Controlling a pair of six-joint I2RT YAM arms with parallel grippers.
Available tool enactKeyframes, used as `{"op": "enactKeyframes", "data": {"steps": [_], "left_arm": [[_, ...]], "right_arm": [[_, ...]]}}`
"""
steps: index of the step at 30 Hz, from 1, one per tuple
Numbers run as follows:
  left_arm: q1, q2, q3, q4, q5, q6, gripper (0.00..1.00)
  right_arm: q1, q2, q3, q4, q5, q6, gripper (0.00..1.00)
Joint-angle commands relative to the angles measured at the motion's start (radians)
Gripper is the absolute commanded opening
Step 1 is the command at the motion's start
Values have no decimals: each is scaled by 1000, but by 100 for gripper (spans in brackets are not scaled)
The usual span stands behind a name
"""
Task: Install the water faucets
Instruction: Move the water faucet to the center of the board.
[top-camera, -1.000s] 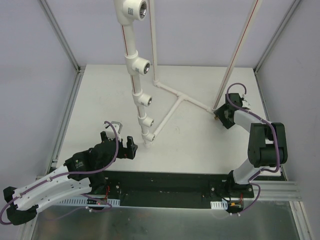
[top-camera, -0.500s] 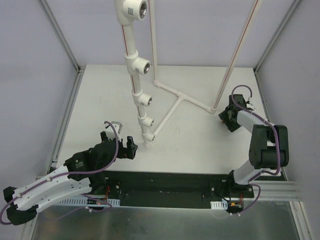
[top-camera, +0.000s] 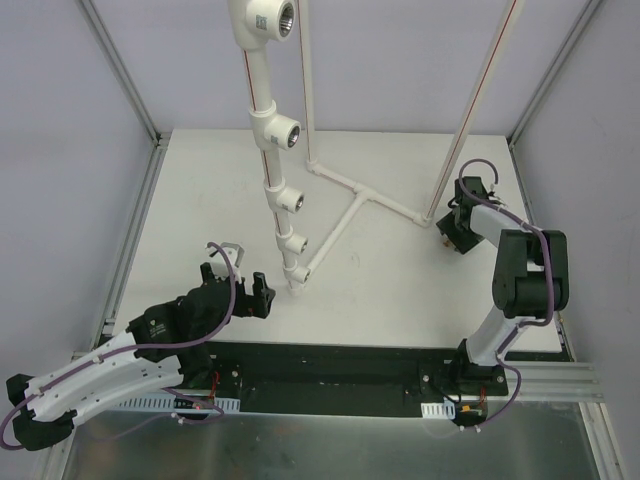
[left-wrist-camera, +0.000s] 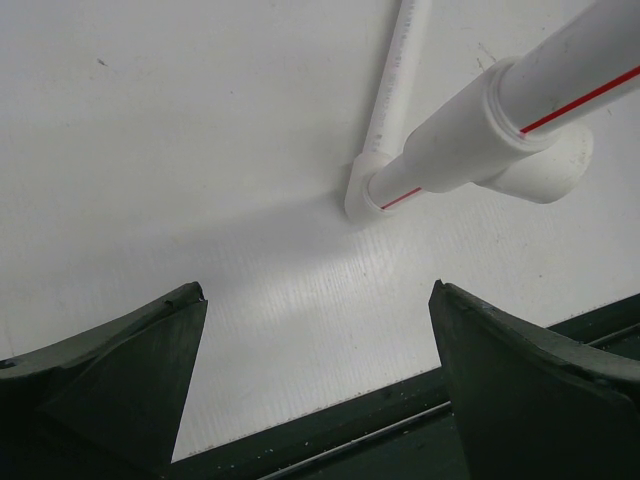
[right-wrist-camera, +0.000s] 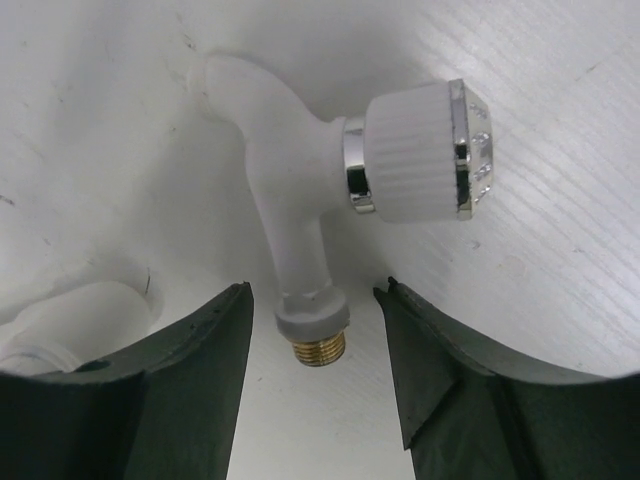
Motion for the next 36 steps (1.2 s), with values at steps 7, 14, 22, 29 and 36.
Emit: {"op": "enactKeyframes", "data": {"steps": [7,14,22,29,36], "left_arm": [[0,-54,69,-62,-25,-59,99],[0,-155,103,-155,-9,-156,97],[0,-160,120,-194,78,-212,89],[0,-61,91,-189,216,-280,80],[-11,-135,-24,-122,325,-403,78]], "right_arm": [[-3,38,25,-71,-47,-40,39],[-3,-123,-126,8,-113,-10,3],[72,-396,-264,-14,-118,13,0],[316,-636,-396,-54,-50,46,0],[449,-812,-538,1,-171,83,0]]}}
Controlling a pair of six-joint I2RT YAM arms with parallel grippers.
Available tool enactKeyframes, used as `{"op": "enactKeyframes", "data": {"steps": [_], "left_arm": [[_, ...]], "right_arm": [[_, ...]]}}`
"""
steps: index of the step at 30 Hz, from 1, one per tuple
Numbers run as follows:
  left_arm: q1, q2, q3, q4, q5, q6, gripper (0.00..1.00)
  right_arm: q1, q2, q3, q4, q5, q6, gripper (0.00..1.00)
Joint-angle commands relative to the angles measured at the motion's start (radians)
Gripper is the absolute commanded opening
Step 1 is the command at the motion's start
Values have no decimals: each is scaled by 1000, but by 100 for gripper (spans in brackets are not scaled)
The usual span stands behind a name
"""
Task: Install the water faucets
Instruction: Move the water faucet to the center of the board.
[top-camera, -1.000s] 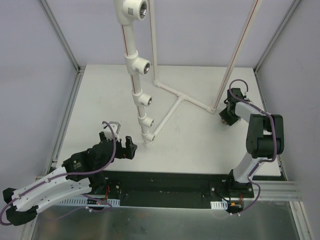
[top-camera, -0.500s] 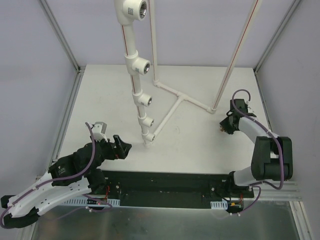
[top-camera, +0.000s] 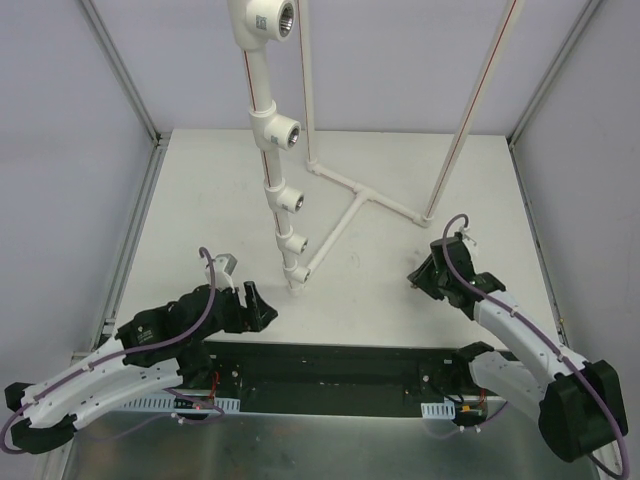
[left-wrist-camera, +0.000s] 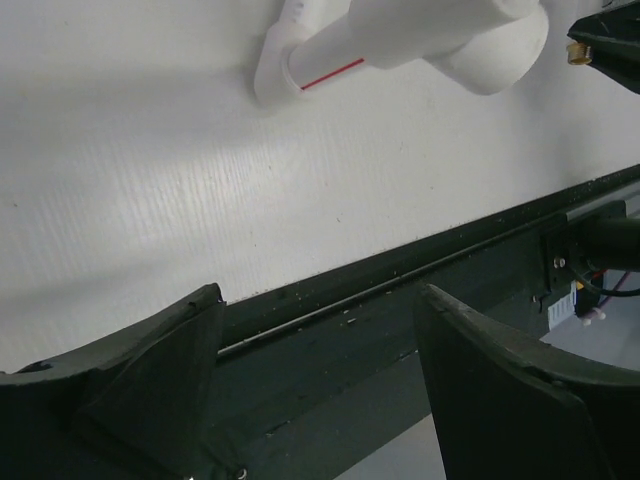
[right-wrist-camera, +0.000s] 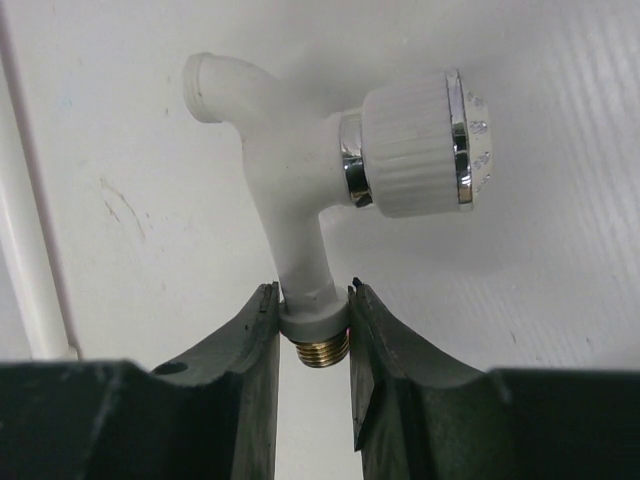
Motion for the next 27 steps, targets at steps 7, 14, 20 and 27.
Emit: {"op": "enactKeyframes", "data": {"steps": [7,14,20,27], "left_arm": [[-68,-48,-135,174,137,-127,73],[-315,73,-166,308,-70,-153,72],[-582,303,-128,445,-364,-144,70],[-630,329,-169,635,-474,-166,70]], "right_arm": [[339,-89,-55,31,-13,44,0],[546,-86,-109,95,24,92,0],[716,-71,-103,129,88,81,0],[920,-72,-80,104,189,95,0]]}}
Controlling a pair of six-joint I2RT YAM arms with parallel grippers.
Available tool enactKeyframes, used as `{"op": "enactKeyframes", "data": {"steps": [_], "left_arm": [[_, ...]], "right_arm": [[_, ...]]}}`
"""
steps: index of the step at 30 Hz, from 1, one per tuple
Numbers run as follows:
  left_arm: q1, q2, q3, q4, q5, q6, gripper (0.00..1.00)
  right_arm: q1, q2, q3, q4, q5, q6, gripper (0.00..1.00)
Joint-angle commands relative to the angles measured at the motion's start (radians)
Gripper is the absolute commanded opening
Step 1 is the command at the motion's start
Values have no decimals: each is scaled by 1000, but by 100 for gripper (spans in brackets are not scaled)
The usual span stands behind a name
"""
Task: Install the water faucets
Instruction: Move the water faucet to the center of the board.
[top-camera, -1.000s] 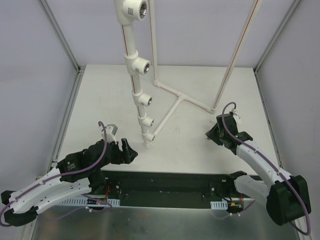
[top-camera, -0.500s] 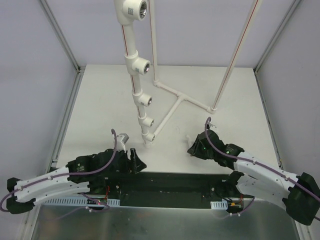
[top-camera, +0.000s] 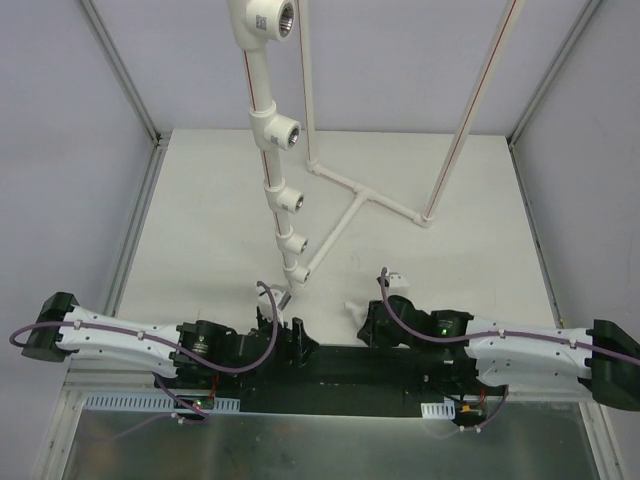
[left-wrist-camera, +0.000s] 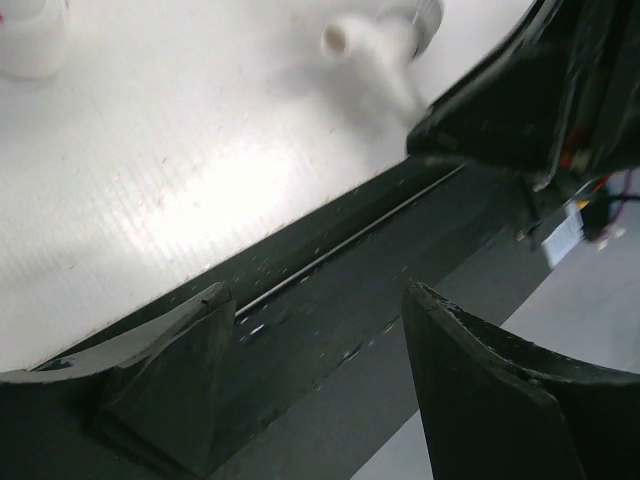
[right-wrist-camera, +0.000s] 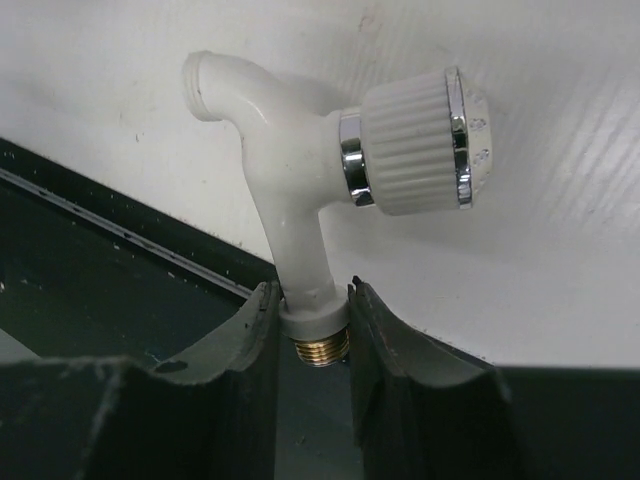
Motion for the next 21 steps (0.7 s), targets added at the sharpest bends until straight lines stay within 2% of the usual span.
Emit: {"op": "enactKeyframes", "data": {"steps": [1,3,7,11,21], "left_arm": [[-15,-50,-31,192,-140,-33,69],[-18,-79,-59,214,-159,-42,70],[-18,-117,-83,241,-186,-48,77],[-18,-122,-82,257,-188,-39,78],[-18,-100,-99,257,-197,-50,79]], "right_arm": [[107,0,48,7,116,33,0],[153,9,50,-9,141,48,0],[268,44,65,-24,197,82,0],[392,102,94,-40,283,120,0],[518,266,182,-83,306,169,0]]}}
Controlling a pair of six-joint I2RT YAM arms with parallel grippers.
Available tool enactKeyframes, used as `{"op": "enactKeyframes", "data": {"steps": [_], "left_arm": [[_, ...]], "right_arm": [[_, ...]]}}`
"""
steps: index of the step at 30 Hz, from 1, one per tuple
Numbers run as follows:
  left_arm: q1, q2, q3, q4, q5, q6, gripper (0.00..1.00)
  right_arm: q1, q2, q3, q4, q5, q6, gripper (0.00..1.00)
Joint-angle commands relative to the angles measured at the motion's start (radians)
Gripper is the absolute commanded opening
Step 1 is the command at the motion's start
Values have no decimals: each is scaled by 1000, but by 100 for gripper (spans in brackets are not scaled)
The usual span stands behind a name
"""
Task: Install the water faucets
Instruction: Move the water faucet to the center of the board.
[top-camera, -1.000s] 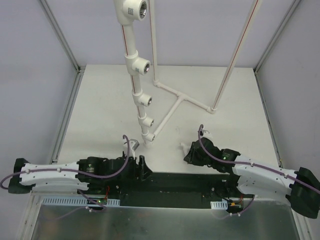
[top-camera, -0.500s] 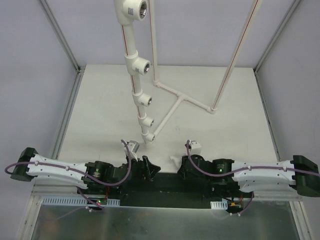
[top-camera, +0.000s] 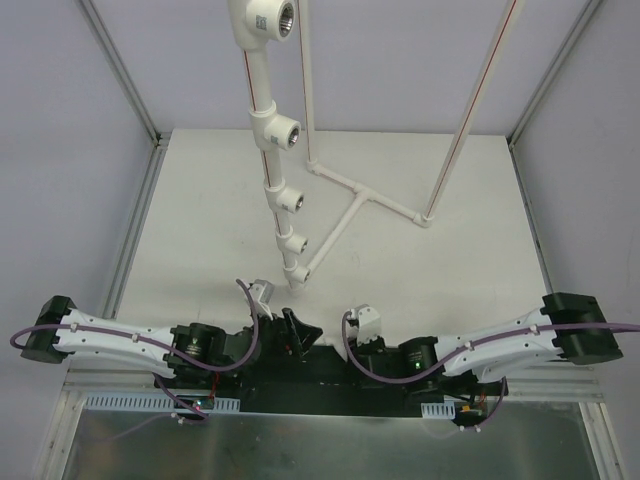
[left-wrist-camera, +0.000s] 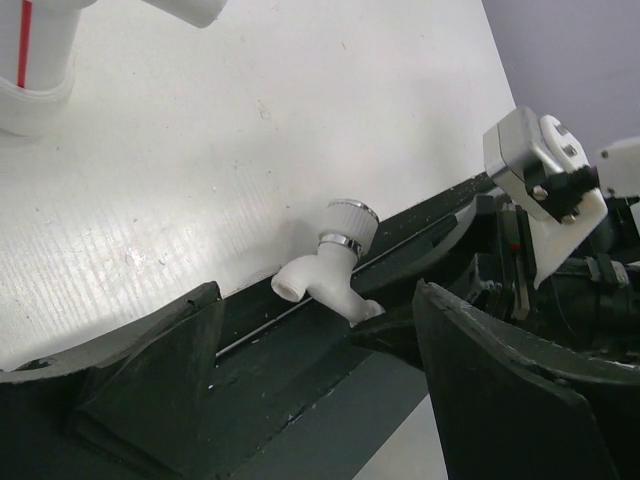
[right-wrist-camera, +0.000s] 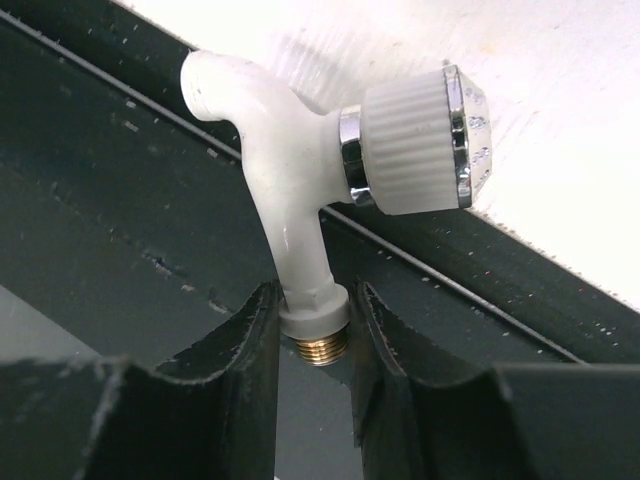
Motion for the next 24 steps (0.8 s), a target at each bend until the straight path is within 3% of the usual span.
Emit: {"op": "enactKeyframes", "data": {"steps": [1,7,12,16,19,24], "left_arm": [[-10,11,-11,29,-36,-6,80],[-12,16,-5,6,-42,-3,81],[-12,34,-9,-6,-67,-37,99],[-12,16,-9,-43,-84,-28,99],[-12,-6,-8,-60,-87,-10,99],[-12,-24,-11,-77,-91,-5,99]], "right_arm": [[61,33,73,-33,61,46,0],[133,78,77,-39,49,92,0],[175,127,98,-92,58,135,0],[186,151,83,-77,60,158,1],[189,154,58,-45,63,179,9],[196,174,49,-36,55,193,39]]}}
